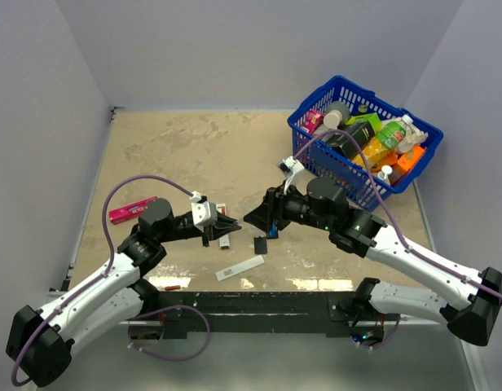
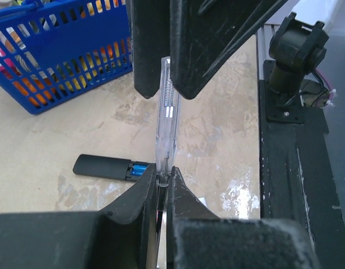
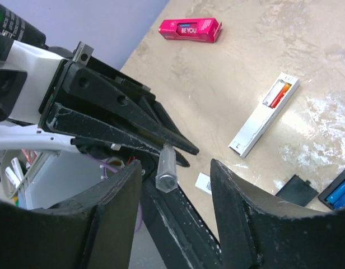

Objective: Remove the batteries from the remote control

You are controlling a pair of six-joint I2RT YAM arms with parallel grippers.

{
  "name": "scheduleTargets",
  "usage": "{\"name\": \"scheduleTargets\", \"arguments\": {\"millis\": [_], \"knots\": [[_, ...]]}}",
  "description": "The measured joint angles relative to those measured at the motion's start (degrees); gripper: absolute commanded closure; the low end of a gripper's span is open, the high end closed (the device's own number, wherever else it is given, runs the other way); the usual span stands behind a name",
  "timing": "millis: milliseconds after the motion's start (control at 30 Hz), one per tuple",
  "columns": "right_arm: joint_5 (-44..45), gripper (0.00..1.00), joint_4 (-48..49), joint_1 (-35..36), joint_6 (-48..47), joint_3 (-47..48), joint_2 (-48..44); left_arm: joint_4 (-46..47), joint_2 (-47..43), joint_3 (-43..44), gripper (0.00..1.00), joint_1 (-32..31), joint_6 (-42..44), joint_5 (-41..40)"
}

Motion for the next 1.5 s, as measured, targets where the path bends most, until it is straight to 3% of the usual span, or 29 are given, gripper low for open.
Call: {"name": "scheduleTargets", "arguments": {"millis": [200,333,367,400,467,500,700,833,1067,1100,1300,1500], "knots": [[0.76,0.64,1.53,0.0,0.17,0.0,0.42,3.23,-1.18,-1.01,1.0,0.0,-3.76,0.22],[0.63,0.99,2.16,0.02,0.72,0.0,1.03,3.41,-0.52,-1.01,1.0,0.04,-4.96,-0.09],[0.57,1.0,2.45,0.13,1.05,-0.02,1.01,3.45,-0.37,-1.03,0.93,0.07,-5.22,-0.15],[0.76,1.0,2.62,0.15,0.94,-0.07,0.9,3.58,-0.33,-1.03,0.72,0.04,-5.31,-0.13],[0.79,1.0,2.99,0.15,1.05,-0.35,0.72,3.67,-0.33,-1.03,0.51,0.04,-5.46,-0.22],[0.98,1.0,3.21,0.15,1.05,-0.57,0.63,3.63,-0.33,-1.01,0.01,0.04,-5.38,-0.26],[4.35,1.0,1.51,0.15,0.39,0.17,0.28,1.77,-0.55,-0.92,0.0,0.04,-5.27,-1.55],[9.18,1.0,-3.63,0.15,-1.73,5.53,3.39,-0.7,-2.21,0.17,0.0,0.04,-5.66,-5.01],[15.91,1.0,-7.1,0.15,-7.96,14.32,12.11,-8.61,-0.5,7.5,0.0,3.23,-14.82,-27.52],[16.39,1.0,-7.26,0.15,-8.9,15.26,13.6,-10.36,1.05,9.44,0.08,5.11,-15.96,-28.68],[17.25,1.0,-7.52,0.15,-13.16,19.06,22.12,-15.72,11.61,12.98,0.25,18.16,-24.83,-28.5],[17.0,1.0,-6.91,0.15,-16.15,19.67,28.15,-19.17,25.64,14.82,0.46,23.93,-31.76,-22.47]]}}
